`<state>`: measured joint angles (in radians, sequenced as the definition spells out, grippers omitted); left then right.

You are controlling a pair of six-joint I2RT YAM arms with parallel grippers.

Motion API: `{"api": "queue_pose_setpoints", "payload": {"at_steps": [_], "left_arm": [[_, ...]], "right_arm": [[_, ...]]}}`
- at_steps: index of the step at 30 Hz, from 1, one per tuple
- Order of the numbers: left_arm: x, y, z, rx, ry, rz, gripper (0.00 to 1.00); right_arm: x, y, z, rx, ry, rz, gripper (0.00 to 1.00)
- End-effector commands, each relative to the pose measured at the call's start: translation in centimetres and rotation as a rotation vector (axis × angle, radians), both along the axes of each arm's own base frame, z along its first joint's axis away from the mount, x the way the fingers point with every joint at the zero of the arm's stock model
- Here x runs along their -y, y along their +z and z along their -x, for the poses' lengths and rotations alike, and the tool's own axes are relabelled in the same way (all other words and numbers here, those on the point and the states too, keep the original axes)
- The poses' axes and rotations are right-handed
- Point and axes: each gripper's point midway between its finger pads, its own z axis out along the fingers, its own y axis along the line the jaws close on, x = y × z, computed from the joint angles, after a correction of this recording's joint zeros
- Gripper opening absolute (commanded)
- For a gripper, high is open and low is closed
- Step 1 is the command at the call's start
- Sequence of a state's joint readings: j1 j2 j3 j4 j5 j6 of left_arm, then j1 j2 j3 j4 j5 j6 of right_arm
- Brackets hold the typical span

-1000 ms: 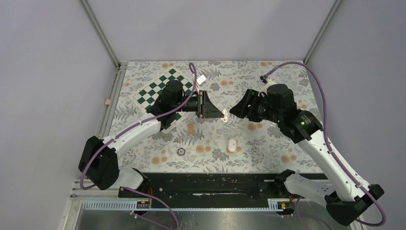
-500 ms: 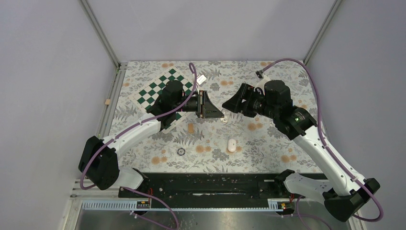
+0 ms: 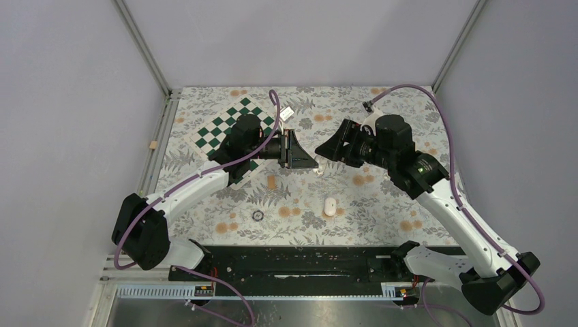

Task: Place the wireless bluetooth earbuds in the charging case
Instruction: Place the earbud in the charging case.

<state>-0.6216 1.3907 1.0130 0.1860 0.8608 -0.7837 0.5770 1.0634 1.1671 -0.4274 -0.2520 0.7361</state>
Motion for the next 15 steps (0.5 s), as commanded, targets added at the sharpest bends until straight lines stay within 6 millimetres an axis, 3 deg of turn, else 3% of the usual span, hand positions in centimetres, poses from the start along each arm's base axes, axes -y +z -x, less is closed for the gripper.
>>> {"api": "queue_pose_setpoints", "payload": {"at_steps": [1, 15], "left_arm": [[-0.03, 3.22, 0.08, 0.101, -0.006, 0.074, 0.0], [0.04, 3.44, 0.0, 0.103, -0.003, 0.079, 0.0]], "right_arm": [[-0.78, 0.54, 0.67, 0.0, 0.04, -0.04, 0.72], [-0.9, -0.35, 1.49, -0.038, 0.061, -0.054, 0.7]]}}
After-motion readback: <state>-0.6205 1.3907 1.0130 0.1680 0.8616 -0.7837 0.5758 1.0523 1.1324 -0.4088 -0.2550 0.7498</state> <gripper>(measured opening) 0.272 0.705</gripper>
